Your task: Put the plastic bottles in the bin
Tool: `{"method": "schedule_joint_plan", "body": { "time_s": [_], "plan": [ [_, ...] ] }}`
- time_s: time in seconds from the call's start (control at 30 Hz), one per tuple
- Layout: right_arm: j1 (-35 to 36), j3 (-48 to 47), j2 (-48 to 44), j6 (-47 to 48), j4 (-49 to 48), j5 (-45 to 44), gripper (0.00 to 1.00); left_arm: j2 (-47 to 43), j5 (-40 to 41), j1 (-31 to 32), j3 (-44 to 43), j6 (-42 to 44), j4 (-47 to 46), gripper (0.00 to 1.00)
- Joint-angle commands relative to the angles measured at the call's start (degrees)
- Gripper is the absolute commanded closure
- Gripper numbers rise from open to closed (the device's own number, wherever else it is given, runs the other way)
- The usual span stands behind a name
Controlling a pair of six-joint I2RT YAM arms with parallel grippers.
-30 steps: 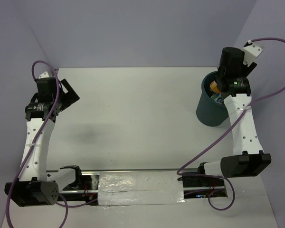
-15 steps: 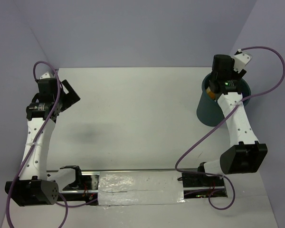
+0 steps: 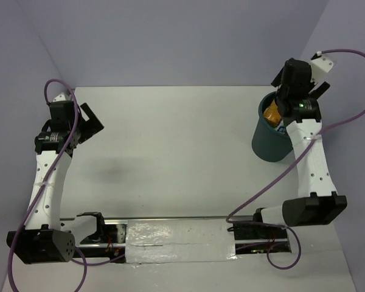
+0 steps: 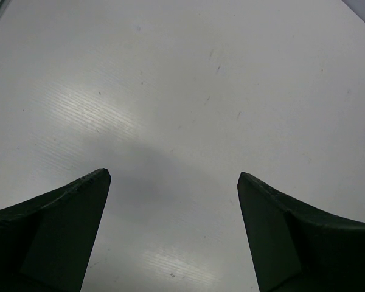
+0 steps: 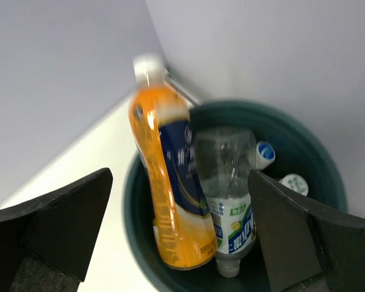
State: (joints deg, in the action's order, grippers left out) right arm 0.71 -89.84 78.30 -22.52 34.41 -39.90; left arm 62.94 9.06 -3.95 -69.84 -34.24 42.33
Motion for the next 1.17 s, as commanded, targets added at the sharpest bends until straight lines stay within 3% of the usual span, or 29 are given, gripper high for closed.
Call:
{"method": "schedule_joint_plan", "body": {
  "time_s": [0.0, 0.37, 0.67, 0.83, 1.13],
  "plan": [
    [-0.27, -7.53, -5.52, 1.6, 2.06, 0.26, 0.0, -0.01, -0.88, -0.27, 0.15, 1.28, -1.98, 0.01],
    [-0.27, -7.63, -16.06, 1.87, 4.17, 2.55, 0.0, -0.62, -0.62, -0.27, 0.94, 1.63, -2.16, 0.01],
    [-0.27, -1.75, -24.85, 3.8, 13.56, 8.87, 0.0, -1.06, -3.87, -0.27, 0.15, 1.63, -4.44, 0.01],
    [-0.27, 1.86, -27.59, 3.01, 14.36, 11.86, 0.0, -2.38, -8.34, -0.27, -0.03, 2.07, -6.72, 0.01],
    [-0.27, 5.03, -30.05, 2.92, 14.28, 10.63, 0.0, -2.29, -8.62, -0.27, -3.01, 2.77, -4.89, 0.01]
  ]
}}
